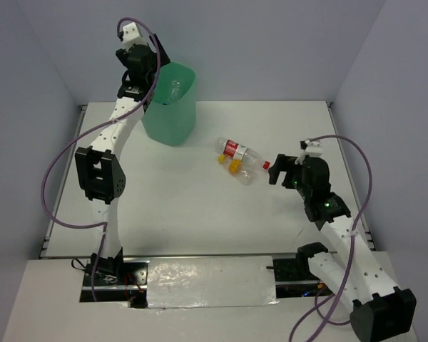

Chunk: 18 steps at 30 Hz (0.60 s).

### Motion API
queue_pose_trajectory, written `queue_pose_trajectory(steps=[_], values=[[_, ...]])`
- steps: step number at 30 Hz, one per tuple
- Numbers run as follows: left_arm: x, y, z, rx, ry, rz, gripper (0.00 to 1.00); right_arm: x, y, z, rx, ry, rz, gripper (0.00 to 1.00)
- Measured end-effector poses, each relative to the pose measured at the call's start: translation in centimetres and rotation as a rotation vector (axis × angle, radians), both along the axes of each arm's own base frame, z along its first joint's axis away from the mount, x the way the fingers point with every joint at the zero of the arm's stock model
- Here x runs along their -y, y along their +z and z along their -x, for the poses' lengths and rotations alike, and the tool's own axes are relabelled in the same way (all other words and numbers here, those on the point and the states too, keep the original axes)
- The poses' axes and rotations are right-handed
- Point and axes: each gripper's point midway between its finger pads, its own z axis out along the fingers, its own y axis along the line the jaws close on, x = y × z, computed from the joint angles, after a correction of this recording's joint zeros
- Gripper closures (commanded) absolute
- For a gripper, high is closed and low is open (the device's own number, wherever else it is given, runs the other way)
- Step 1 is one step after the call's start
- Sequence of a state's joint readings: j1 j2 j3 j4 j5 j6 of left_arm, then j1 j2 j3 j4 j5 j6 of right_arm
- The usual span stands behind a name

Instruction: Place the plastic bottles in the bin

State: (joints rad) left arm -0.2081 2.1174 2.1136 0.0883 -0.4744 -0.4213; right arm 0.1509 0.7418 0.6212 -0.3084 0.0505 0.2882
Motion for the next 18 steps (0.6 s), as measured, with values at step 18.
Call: queue_pose_trajectory(steps=[18], values=[[1.7,10.4,17.0,-0.056,-0.293,-0.015,0.01,-9.5,-6.3,-2.3,-0.214,0.412,0.297,0.00]])
